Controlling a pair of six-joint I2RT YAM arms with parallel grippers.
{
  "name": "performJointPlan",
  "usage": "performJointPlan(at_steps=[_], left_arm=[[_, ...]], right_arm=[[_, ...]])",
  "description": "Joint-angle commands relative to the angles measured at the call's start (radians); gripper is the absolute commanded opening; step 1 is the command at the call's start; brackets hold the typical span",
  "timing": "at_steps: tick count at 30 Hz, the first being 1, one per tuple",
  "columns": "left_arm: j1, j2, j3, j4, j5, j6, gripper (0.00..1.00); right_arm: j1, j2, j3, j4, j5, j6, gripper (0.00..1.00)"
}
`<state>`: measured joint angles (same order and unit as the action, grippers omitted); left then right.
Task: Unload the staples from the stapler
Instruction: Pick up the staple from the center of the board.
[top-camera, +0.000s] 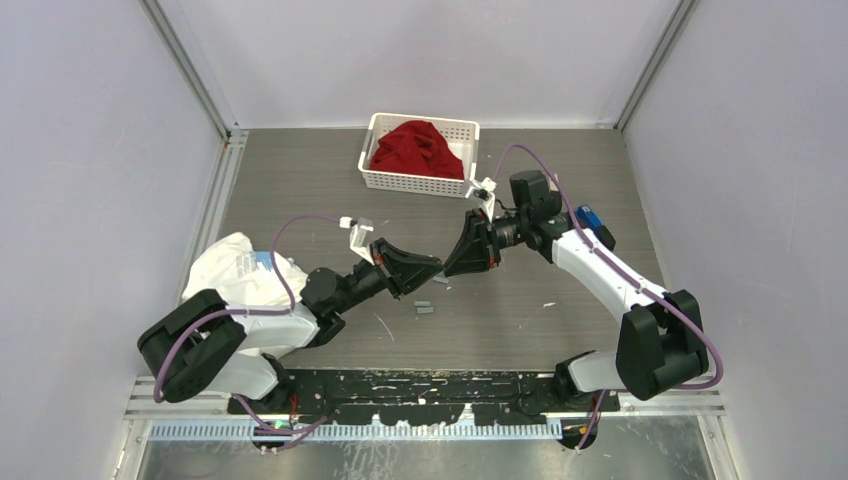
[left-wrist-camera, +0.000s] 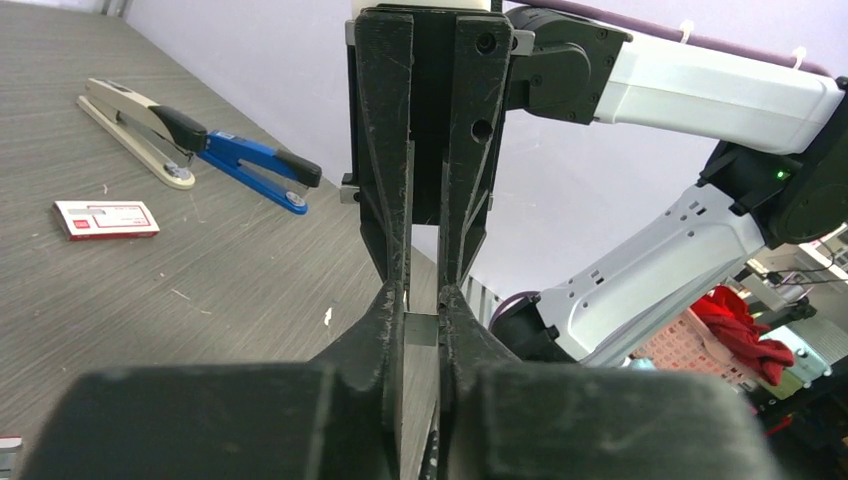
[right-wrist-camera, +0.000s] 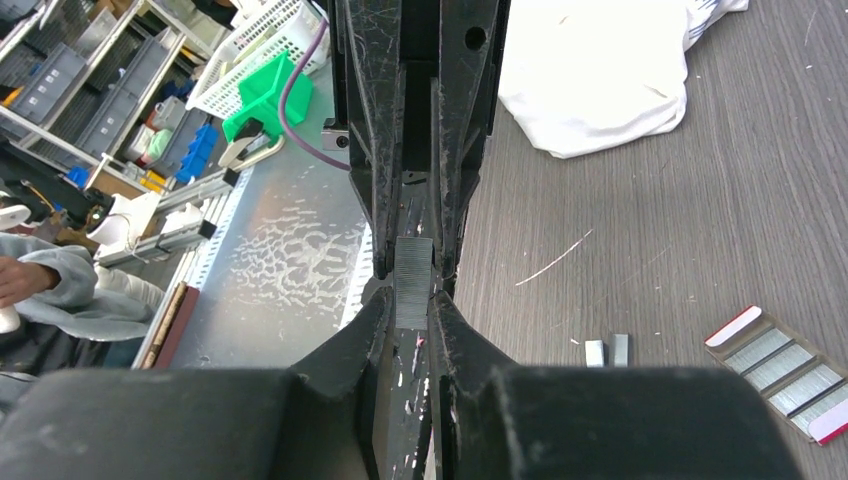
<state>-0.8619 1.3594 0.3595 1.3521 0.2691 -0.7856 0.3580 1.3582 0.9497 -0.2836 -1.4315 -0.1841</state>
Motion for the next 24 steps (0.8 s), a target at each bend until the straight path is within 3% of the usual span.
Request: performJointPlan(at_steps=[1, 5, 11, 15, 18, 20, 24], left_arm=[[-0.004, 0.006, 0.04, 0.078, 0.004, 0.004, 0.02], [-0.003, 0.009, 0.036, 0.078, -0.005, 0.006, 0.0], [0.013, 0.002, 0.0, 0.076, -0.04, 0.01, 0.0], [0.065, -0.025, -0.057, 0.076, -0.039, -0.009, 0.0], [0.116, -0.059, -0.108, 0.048, -0.023, -0.022, 0.0], [0.141, -0.081, -0.13, -0.014, -0.006, -0.023, 0.0], [0.162, -0.2, -0.151, -0.219, 0.015, 0.017, 0.0]], right_arm=[[-0.002, -0.034, -0.002, 0.037, -0.007, -0.002, 0.07], [-0.002, -0.039, -0.006, 0.037, 0.004, -0.007, 0.13], [-0.003, -0.054, 0.01, -0.062, 0.051, -0.126, 0.45], [-0.008, -0.054, 0.054, -0.216, 0.092, -0.293, 0.56], [-0.018, -0.057, 0.06, -0.241, 0.154, -0.332, 0.55], [-0.017, -0.066, 0.035, -0.182, 0.269, -0.306, 0.46], [-0.015, -0.061, -0.052, 0.051, 0.616, -0.129, 0.15]])
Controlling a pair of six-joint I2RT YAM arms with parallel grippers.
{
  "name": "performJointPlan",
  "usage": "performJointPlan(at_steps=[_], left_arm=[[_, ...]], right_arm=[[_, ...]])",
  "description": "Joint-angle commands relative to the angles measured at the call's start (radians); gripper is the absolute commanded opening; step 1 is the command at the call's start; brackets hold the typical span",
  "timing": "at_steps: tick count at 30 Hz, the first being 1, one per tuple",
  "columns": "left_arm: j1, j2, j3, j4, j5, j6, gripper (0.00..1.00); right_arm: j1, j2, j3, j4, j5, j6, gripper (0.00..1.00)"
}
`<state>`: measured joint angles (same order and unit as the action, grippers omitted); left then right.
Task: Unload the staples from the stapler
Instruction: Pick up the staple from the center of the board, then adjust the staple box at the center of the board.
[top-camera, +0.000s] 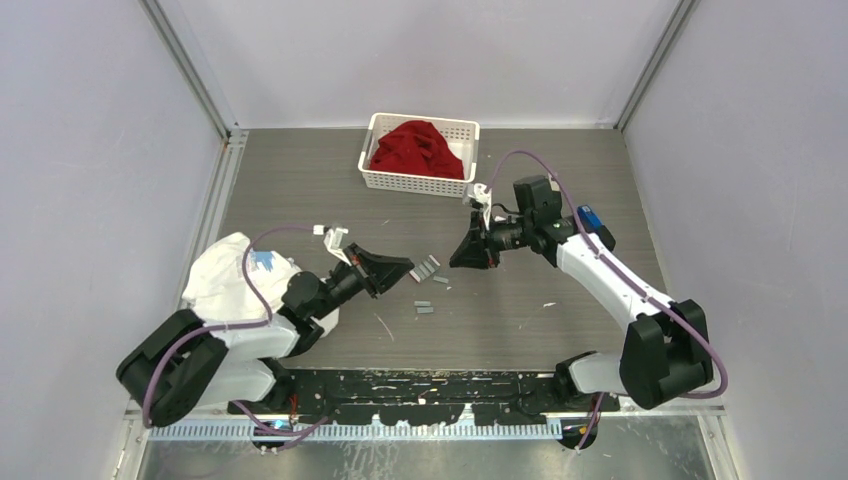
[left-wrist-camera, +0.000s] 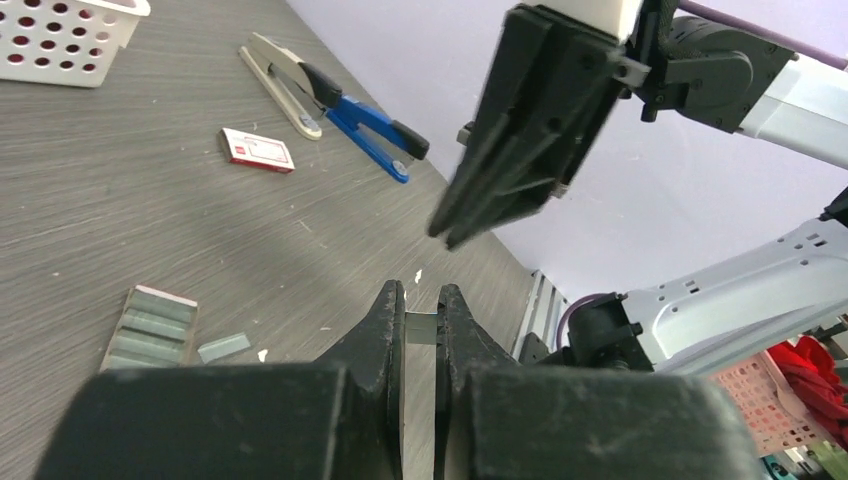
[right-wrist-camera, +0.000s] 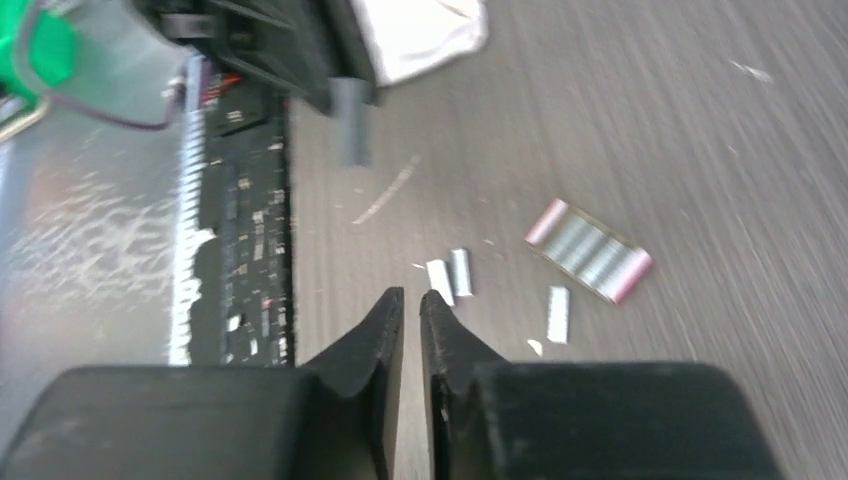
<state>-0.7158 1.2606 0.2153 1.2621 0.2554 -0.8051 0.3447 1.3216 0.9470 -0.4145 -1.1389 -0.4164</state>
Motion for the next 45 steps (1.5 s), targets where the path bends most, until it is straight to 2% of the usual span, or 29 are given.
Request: performJointPlan(at_steps=[1, 5, 9, 13, 18, 37, 45], left_arm=[[0.018, -0.13, -0.003, -0.204, 0.03, 0.054, 0.0], [0.018, -0.269, 0.03, -0.554, 0.001, 0.142, 0.0], [0.018, -0.409, 0.034, -0.748, -0.045, 0.198, 0.0], [0.019, -0.509, 0.024, -0.87, -0.097, 0.228, 0.0], [0.018, -0.531, 0.031, -0.931, -0.109, 0.248, 0.0], [0.018, -0.47, 0.053, -0.906, -0.071, 0.23, 0.0], [0.018, -0.466, 0.058, -0.909, -0.065, 0.227, 0.0]], right_arm=[[0.004, -0.008, -0.057, 0.207, 0.395, 0.129, 0.11], [0.091, 0.104, -0.025, 0.266, 0.713, 0.218, 0.04], [0.178, 0.219, 0.017, 0.302, 0.958, 0.295, 0.02], [0.215, 0.294, 0.037, 0.311, 1.046, 0.353, 0.02], [0.235, 0.349, 0.051, 0.323, 1.12, 0.403, 0.02], [0.277, 0.465, 0.104, 0.274, 1.008, 0.429, 0.01], [0.289, 0.464, 0.11, 0.255, 0.939, 0.42, 0.01]])
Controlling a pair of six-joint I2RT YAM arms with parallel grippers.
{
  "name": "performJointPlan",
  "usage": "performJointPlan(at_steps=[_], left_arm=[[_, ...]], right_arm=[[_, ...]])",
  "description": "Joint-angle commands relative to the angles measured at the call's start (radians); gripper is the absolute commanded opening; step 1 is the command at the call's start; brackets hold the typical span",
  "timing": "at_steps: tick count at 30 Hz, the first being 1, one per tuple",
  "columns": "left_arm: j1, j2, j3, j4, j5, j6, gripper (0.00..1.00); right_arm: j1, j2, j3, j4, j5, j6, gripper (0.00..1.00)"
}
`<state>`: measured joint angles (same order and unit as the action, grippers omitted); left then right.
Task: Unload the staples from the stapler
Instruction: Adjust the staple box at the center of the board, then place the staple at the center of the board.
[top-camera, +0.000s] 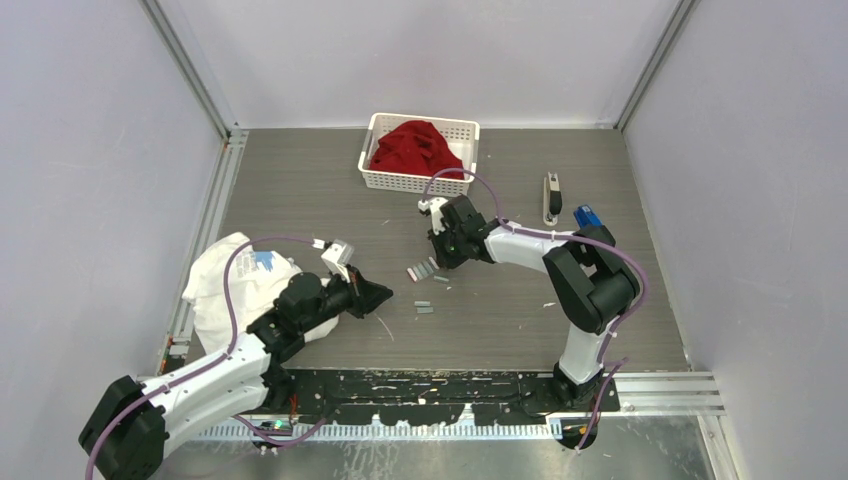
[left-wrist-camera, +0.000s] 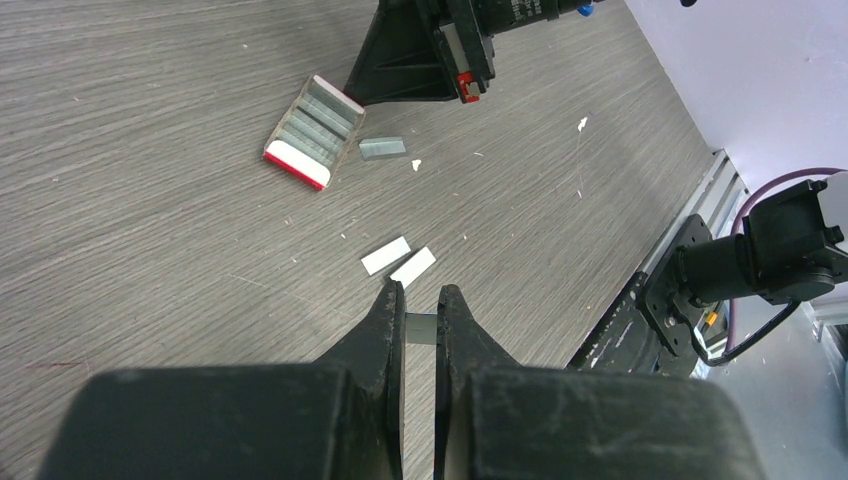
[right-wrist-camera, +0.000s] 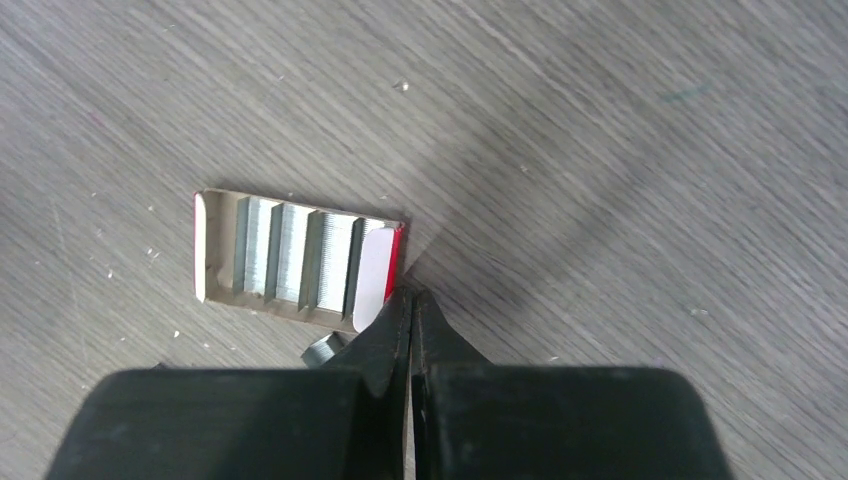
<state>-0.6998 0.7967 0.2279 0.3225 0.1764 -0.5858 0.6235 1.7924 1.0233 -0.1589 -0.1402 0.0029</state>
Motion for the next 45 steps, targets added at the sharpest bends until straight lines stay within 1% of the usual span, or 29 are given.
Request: performJointPlan(at_steps=[1, 9, 16, 24, 32, 37, 41, 45], left_arm=[[0.002, -0.004, 0.046, 0.028, 0.014, 0.007, 0.0], [0.003, -0.019, 0.05, 0.007, 0.008, 0.008, 0.0], [0.003, 0.001, 0.056, 0.013, 0.005, 0.006, 0.0], [0.002, 0.113, 0.117, 0.007, 0.014, 0.007, 0.0], [0.002, 0.329, 0.295, -0.132, 0.016, 0.048, 0.0], [0.002, 0.455, 0.445, -0.244, 0.02, 0.054, 0.0], [-0.001, 0.53, 0.523, -0.339, -0.026, 0.071, 0.0], [-0.014, 0.588, 0.595, -0.43, -0.089, 0.104, 0.0]], right_arm=[[0.01, -0.008, 0.034, -0.005, -0.069, -0.001, 0.01], [0.026, -0.017, 0.026, -0.014, -0.141, 0.005, 0.01], [0.043, -0.02, 0.028, -0.025, -0.191, 0.006, 0.01], [0.039, -0.097, 0.037, -0.048, -0.144, -0.04, 0.01], [0.002, -0.191, 0.042, -0.091, -0.158, -0.128, 0.02], [-0.062, -0.244, 0.058, -0.146, -0.266, -0.197, 0.02], [-0.113, -0.274, 0.056, -0.16, -0.299, -0.207, 0.02], [-0.133, -0.287, 0.051, -0.157, -0.3, -0.213, 0.02]])
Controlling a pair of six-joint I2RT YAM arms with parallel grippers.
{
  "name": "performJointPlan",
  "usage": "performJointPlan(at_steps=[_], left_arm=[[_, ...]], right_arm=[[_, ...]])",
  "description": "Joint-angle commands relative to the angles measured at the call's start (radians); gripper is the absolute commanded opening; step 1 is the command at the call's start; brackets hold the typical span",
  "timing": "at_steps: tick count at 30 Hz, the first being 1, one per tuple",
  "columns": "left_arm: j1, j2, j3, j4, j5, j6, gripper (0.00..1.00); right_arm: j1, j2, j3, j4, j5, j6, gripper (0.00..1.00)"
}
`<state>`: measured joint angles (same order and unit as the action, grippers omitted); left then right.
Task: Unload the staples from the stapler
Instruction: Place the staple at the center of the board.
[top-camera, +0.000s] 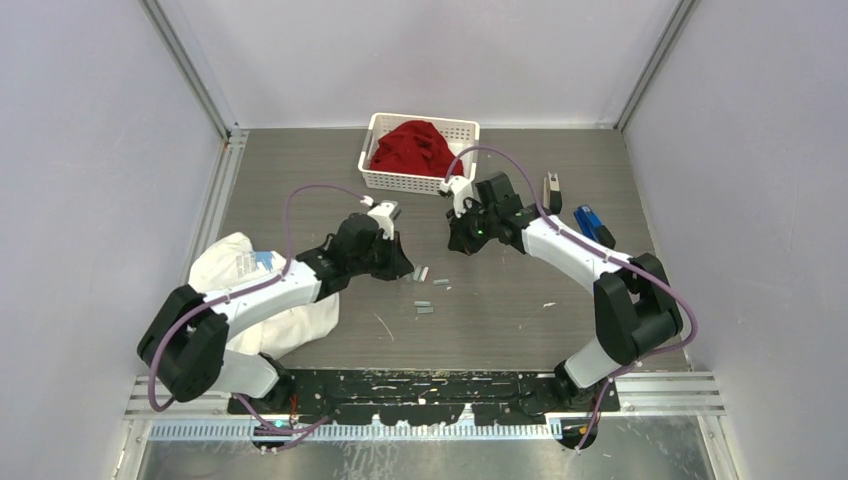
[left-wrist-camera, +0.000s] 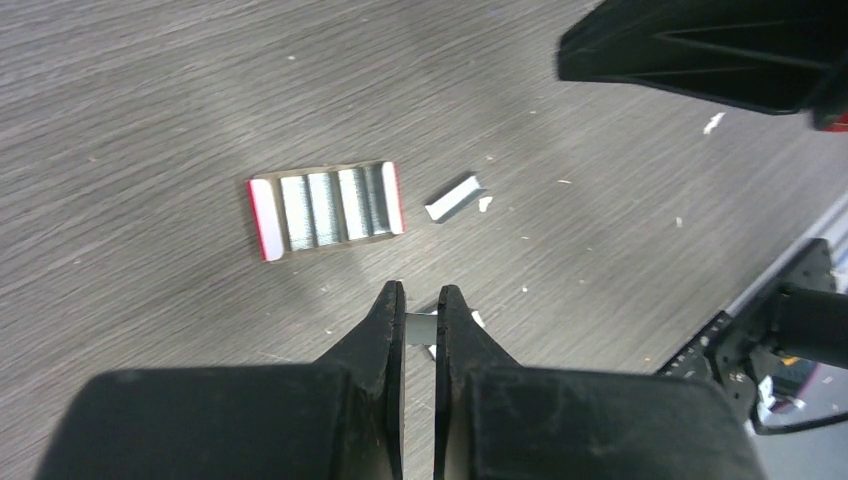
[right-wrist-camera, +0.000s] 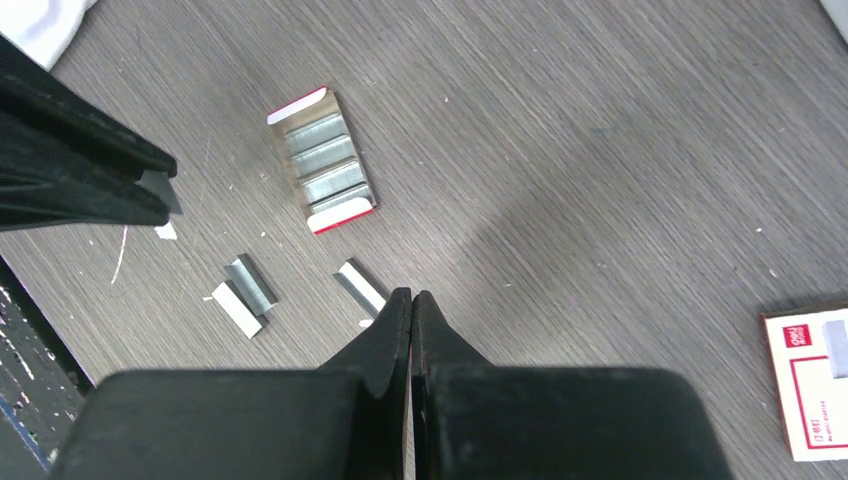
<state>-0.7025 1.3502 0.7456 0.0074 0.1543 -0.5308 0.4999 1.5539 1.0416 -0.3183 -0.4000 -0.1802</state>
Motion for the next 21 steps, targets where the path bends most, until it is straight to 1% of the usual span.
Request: performJointPlan(at_steps=[1, 7, 15, 21], left_arm=[[-0.016, 0.048, 0.095, -0.137, -0.084, 0.058, 0.0], [-0.024, 0.107, 0.154, -0.196, -0.138, 0.085, 0.0], [-0.024, 0.135, 0.174, -0.195, -0.131, 0.095, 0.0], [-0.023, 0.131, 0.17, -0.179, -0.119, 0.102, 0.0]], right_arm=[[-0.009, -0.047, 0.031, 0.001, -0.039, -0.031, 0.02], [-0.009, -0.04, 0.031, 0.001, -0.037, -0.038, 0.03], [-0.009, -0.035, 0.028, 0.002, -0.044, -0.043, 0.03], [-0.009, -0.038, 0.026, -0.012, -0.111, -0.068, 0.03]])
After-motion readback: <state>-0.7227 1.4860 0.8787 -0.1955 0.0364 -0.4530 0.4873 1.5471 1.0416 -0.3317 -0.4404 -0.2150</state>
